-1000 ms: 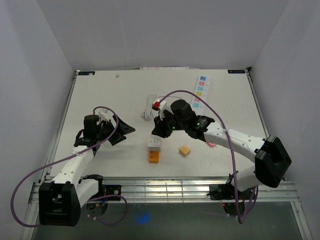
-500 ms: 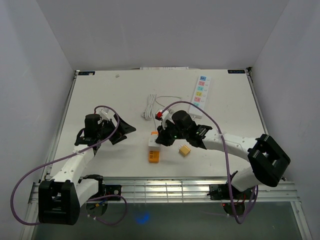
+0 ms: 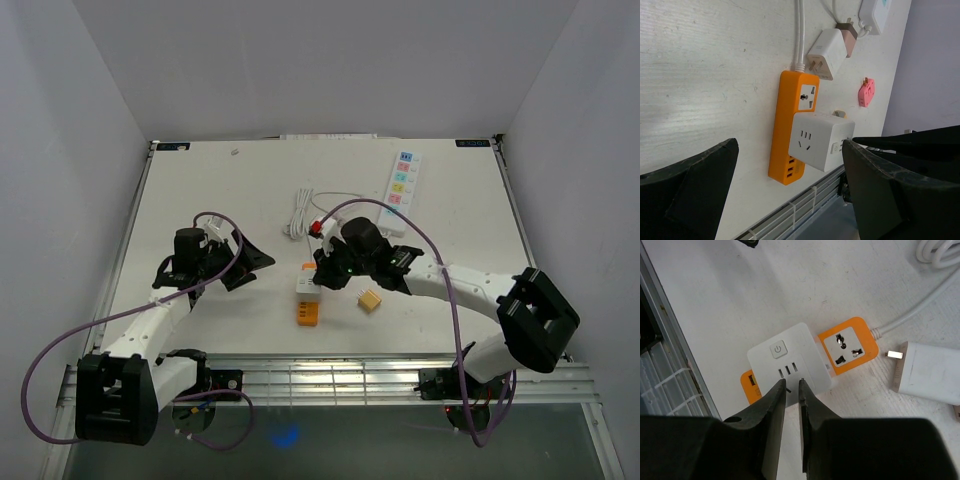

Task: Insert the plug
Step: Press the plug into the socket.

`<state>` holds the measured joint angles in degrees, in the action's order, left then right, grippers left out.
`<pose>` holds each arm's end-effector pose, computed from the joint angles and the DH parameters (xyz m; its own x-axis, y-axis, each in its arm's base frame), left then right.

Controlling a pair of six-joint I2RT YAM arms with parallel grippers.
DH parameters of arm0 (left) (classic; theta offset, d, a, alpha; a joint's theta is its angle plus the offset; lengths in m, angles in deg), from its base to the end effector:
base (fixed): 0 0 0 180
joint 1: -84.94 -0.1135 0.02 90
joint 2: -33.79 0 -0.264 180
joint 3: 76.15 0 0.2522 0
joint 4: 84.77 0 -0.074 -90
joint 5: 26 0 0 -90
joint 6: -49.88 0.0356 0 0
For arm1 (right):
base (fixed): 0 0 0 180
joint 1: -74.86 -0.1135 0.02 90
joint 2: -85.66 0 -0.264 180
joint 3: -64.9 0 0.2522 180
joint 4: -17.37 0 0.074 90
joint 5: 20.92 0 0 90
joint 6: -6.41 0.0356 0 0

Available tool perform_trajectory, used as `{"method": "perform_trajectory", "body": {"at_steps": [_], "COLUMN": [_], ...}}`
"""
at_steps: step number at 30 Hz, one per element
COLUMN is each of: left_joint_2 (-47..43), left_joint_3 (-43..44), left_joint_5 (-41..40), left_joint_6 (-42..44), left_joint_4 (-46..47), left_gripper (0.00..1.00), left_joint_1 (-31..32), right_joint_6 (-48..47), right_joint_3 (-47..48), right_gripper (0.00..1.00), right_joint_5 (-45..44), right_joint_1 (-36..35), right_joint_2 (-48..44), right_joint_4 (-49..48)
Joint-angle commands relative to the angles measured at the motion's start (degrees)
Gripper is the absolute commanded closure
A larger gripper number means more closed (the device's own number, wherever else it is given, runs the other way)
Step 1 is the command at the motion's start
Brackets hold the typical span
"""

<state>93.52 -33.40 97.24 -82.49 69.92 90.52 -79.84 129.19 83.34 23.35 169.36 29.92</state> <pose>0.2020 -0.0393 0.1980 -0.8216 -0.4861 -0.2980 -0.0931 0.6300 -0.7710 0.1929 0.2567 0.2347 -0.3869 -0.3847 -0.8381 -0.8652 0.4658 0.1856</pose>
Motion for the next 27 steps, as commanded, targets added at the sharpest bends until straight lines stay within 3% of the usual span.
{"method": "perform_trajectory", "body": {"at_steps": [1, 7, 18, 27], "left_joint_2": [-0.05, 0.66, 0.48, 0.57], "left_joint_3": [2.29, 2.65, 2.47, 2.73], "left_joint_5": [-0.89, -1.15, -1.94, -1.86], "left_joint_6": [0.8, 0.71, 1.24, 1.06], "left_joint_4": [1.09, 1.27, 0.83, 1.0], "left_gripper": [0.05, 0.05, 0.05, 0.05], "left_joint_1": [0.48, 1.01, 1.53, 1.89], "right_joint_6": [-1.46, -1.47, 2.84, 0.39], "right_joint_3": [6.41, 9.25, -8.33, -1.84], "right_gripper": [0.78, 0.76, 0.8, 0.8], "right_joint_5": [-0.2, 1.56, 1.47, -0.2], "right_joint_1": [-0.09, -0.26, -0.26, -0.26], "right_joint_2": [-2.84, -6.62, 0.85, -1.96], "right_joint_4": [4.02, 4.91, -5.46, 0.5]}}
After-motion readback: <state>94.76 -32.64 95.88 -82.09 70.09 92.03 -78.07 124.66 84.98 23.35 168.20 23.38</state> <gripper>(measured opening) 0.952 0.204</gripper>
